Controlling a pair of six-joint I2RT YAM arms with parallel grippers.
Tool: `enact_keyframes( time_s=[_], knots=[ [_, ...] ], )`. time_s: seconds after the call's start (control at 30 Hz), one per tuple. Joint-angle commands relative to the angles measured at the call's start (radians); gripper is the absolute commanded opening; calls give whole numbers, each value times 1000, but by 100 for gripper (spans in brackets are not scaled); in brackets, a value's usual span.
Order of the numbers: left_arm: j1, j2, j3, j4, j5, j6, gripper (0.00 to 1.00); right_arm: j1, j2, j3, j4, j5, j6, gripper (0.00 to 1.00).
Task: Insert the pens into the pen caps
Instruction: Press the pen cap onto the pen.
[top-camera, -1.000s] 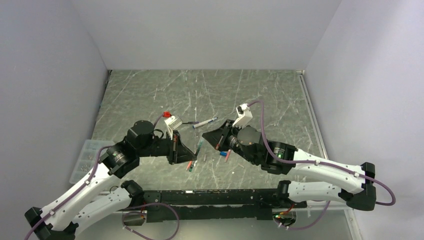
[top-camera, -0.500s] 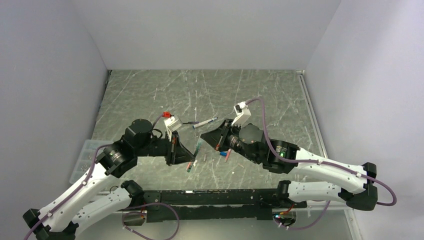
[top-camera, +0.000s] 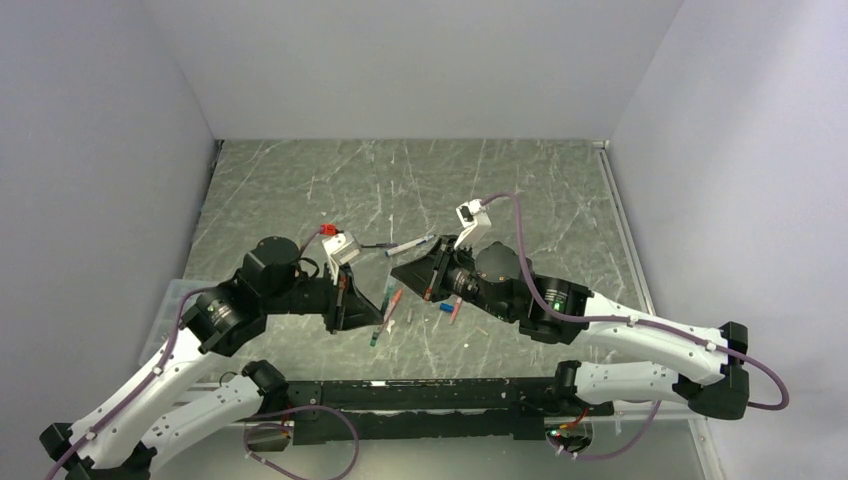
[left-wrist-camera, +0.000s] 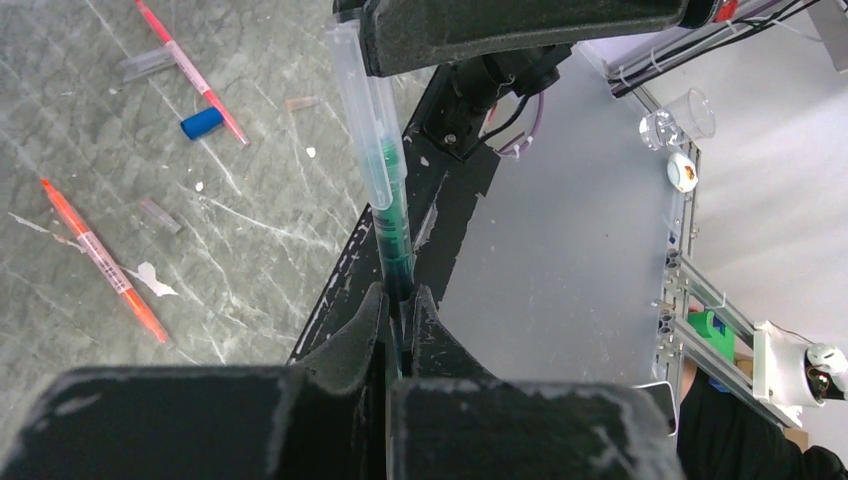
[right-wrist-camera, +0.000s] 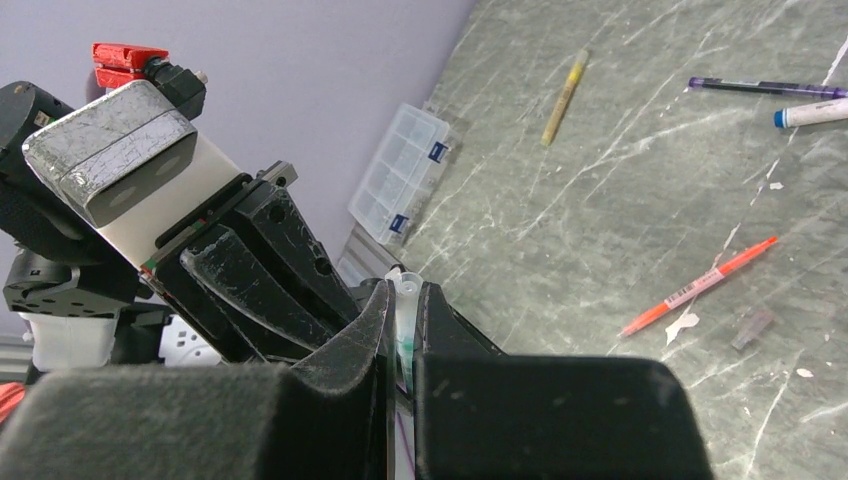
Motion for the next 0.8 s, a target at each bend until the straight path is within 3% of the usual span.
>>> enact_keyframes(
  time_s=[0.0, 0.33, 0.77],
  knots=[
    [4, -28, 65, 169, -61, 13, 0, 24, 16, -37, -23, -106, 8, 0],
    [5, -55, 71, 165, -141, 24, 0, 34, -2, -65, -41, -137, 14, 0],
    [4, -42, 95, 179, -142, 32, 0, 81, 55, -105, 3, -201, 24, 0]
  ],
)
